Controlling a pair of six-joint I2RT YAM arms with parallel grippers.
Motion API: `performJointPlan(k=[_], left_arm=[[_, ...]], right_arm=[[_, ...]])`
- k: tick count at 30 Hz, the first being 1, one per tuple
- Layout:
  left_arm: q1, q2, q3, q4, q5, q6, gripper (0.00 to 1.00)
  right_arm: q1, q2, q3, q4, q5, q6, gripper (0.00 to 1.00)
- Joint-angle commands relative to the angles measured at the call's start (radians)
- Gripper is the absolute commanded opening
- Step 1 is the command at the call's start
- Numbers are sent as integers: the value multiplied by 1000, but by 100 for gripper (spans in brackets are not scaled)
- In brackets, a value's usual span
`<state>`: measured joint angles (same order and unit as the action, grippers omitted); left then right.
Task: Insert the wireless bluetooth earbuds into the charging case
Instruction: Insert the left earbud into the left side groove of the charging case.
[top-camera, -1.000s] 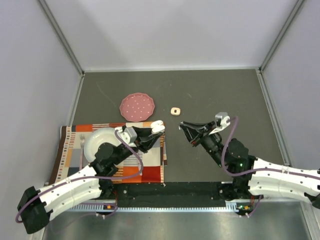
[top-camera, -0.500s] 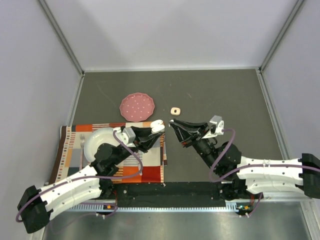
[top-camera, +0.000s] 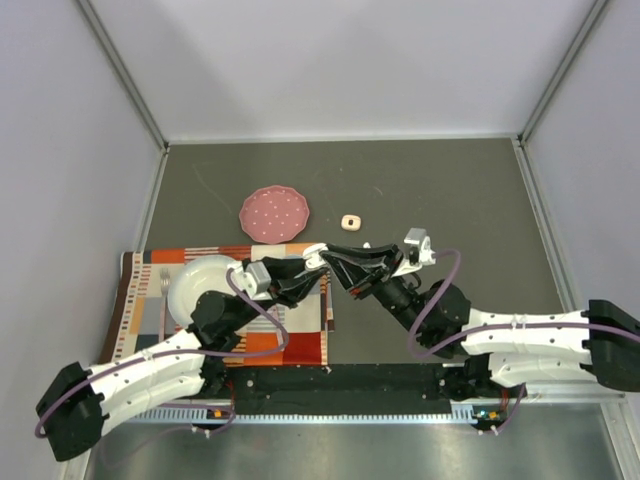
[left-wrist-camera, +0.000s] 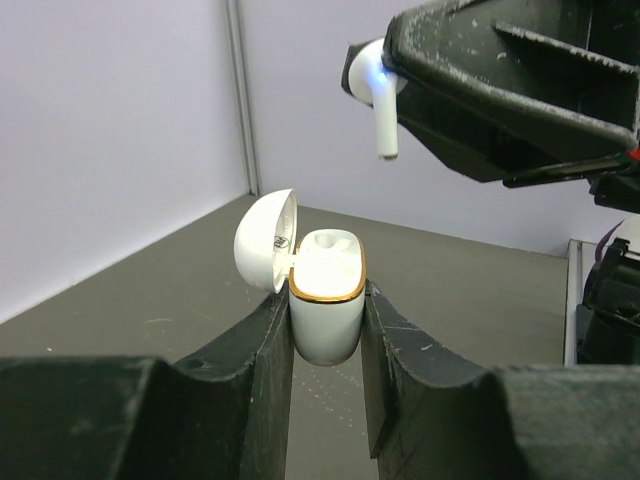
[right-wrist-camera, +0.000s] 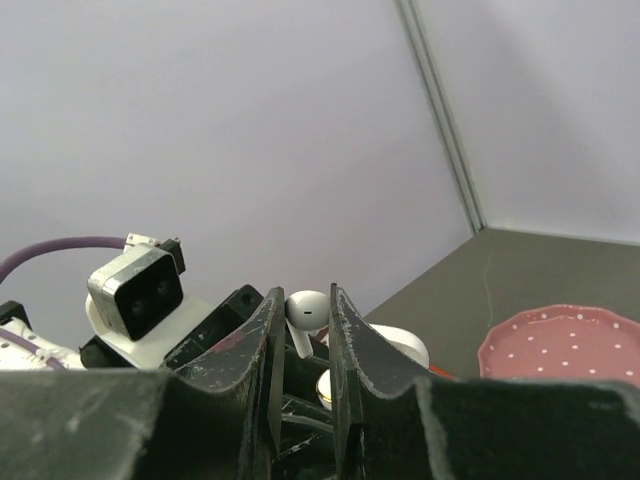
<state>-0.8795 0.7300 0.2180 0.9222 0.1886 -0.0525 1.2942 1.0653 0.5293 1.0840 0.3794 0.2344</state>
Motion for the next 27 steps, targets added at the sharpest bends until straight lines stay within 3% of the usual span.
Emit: performJointPlan(k=[1, 27], left_arm=[[-4, -10, -5, 98, 11, 11, 0], [-4, -57, -3, 66, 14, 17, 0]], right_arm=[[16, 12, 52, 24, -46, 52, 0], [16, 93, 77, -21, 9, 54, 0]])
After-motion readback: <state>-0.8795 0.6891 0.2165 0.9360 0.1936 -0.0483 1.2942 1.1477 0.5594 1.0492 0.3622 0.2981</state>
